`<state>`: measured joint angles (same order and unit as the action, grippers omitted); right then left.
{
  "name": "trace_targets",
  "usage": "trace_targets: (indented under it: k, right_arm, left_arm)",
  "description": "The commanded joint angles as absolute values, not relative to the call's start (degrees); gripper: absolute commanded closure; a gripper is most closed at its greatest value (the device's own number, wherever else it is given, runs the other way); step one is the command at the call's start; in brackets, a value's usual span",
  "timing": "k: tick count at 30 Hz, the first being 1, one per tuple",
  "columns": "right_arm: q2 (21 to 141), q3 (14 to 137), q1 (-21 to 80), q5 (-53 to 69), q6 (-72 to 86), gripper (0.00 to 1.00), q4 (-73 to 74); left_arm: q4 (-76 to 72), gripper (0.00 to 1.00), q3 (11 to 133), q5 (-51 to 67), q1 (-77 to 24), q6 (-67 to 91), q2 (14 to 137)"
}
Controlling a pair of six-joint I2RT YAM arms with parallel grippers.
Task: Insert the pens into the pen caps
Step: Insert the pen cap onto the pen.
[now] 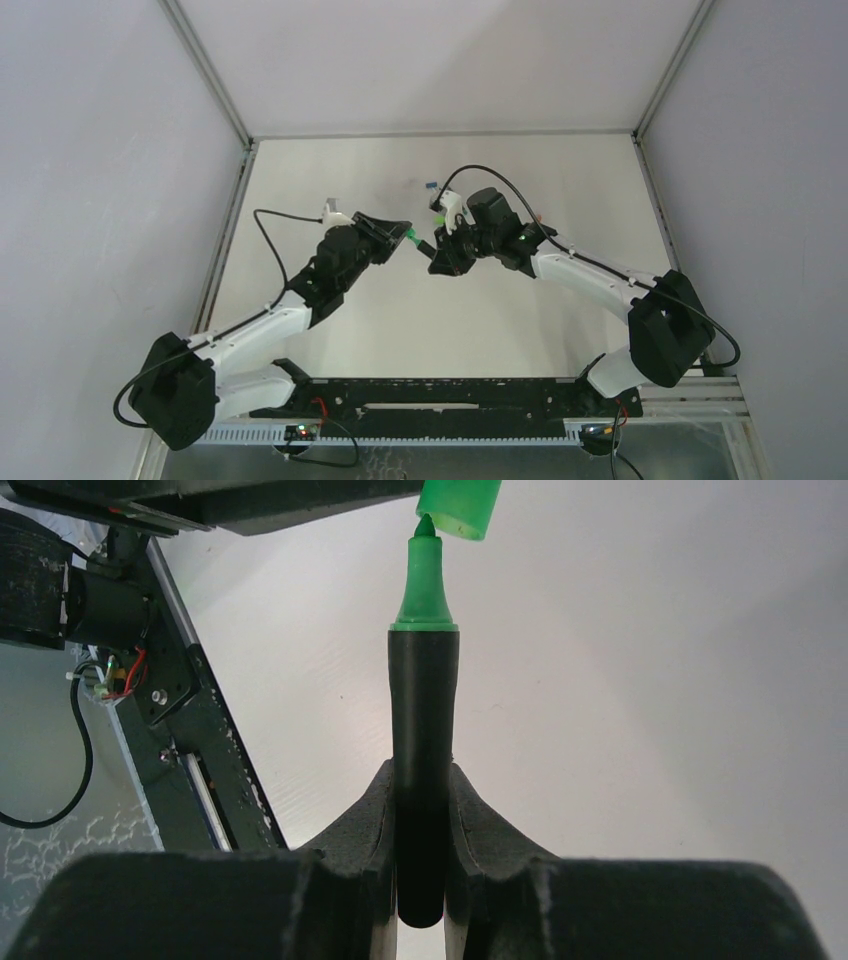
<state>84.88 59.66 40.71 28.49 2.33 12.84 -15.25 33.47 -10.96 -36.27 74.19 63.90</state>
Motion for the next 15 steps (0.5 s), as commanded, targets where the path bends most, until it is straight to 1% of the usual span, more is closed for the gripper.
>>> trace_targets:
  k: [1,6,15]
  right_arm:
    - [84.62,59.64,41.31,26.88,4.11,1.00,10.66]
    - [84.81,59.64,41.31,24.84,5.22,1.00,10.45]
    - [85.25,59.63,41.38,24.84,6.35,1.00,10.37]
  left_arm:
    - [-15.51,0.91,37.00,-12.41,-37.34,74.62,64.83]
    - [-15.55,0.91,37.18,-13.21,-38.16,74.66,65.13]
    - [-15.51,0.91,36.76,-15.41,-39.33,75.40,64.89]
